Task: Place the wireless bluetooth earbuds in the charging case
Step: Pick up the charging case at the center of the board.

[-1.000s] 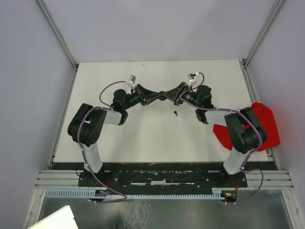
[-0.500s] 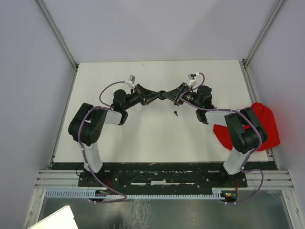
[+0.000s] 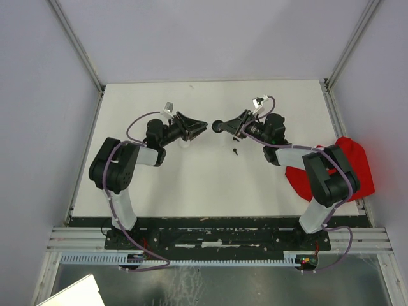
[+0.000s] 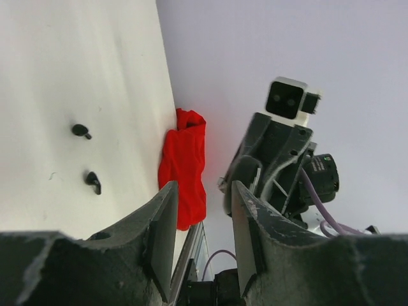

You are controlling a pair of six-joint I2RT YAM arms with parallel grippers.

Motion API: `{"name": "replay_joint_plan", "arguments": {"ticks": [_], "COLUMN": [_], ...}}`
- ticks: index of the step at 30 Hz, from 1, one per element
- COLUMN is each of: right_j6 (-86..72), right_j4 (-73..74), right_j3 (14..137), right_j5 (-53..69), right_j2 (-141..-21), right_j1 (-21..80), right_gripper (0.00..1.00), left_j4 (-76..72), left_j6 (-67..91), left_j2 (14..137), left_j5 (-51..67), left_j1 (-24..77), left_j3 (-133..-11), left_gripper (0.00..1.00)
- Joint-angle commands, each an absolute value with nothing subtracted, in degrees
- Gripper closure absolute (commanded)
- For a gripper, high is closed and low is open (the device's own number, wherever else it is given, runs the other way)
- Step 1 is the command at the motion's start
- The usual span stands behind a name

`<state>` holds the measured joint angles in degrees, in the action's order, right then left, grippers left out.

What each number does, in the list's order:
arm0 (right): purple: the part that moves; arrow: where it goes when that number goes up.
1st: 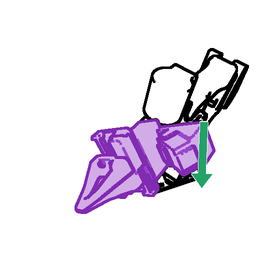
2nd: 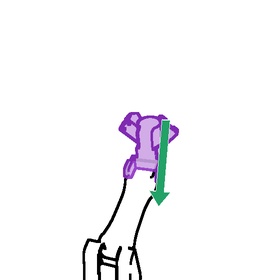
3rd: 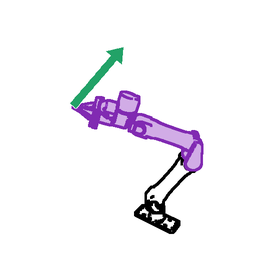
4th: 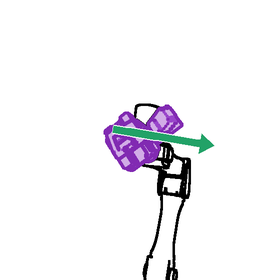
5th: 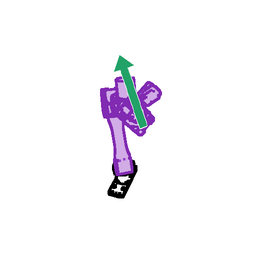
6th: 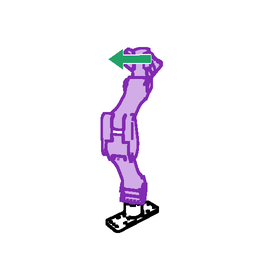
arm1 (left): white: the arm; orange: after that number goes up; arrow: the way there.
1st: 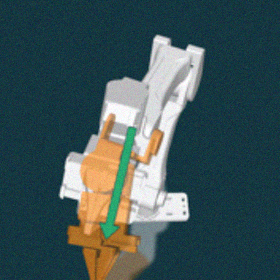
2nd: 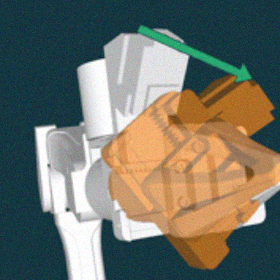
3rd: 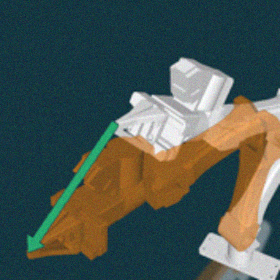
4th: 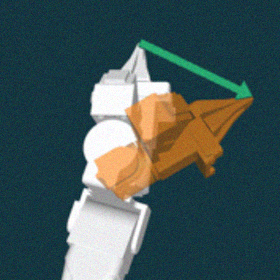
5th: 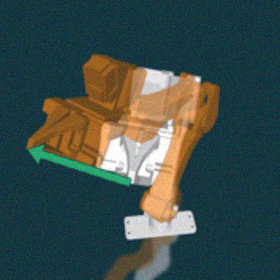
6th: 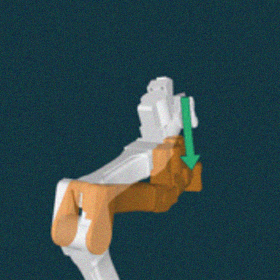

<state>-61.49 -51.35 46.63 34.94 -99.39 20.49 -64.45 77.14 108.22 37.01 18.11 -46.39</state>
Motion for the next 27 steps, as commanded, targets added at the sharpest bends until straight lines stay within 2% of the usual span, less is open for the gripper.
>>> {"name": "replay_joint_plan", "arguments": {"ticks": [1, 4, 8, 12, 18, 24, 27], "right_j6": [-56.1, -45.4, -25.8, -14.3, -3.3, 9.1, 15.9], "right_j4": [-50.1, -37.5, -13.5, -4.4, -6.9, -27.0, -32.1], "right_j3": [47.5, 48.8, 52.7, 55.0, 52.8, 42.7, 41.0], "right_j5": [35.6, 32.8, 21.1, 11.9, 3.4, 4.5, 6.1], "right_j2": [-94.1, -90.1, -83.7, -83.3, -83.4, -81.1, -81.4], "right_j1": [20.2, 20.7, 24.9, 30.3, 36.0, 36.4, 36.5], "right_gripper": [0.88, 0.91, 0.92, 0.93, 0.95, 0.98, 0.98], "left_j4": [-60.6, -51.2, -37.3, -29.8, -25.6, -23.2, -23.2], "left_j6": [76.8, 72.9, 65.4, 61.4, 60.1, 59.8, 60.7], "left_j2": [105.7, 102.4, 96.8, 92.4, 91.0, 89.9, 89.8], "left_j5": [36.2, 34.8, 31.9, 29.5, 32.8, 35.6, 36.8], "left_j1": [16.0, 14.9, 14.3, 14.2, 14.2, 14.3, 14.4], "left_j3": [-44.8, -44.5, -46.0, -47.1, -48.2, -48.3, -48.3], "left_gripper": [0.55, 0.54, 0.54, 0.55, 0.55, 0.54, 0.54]}}
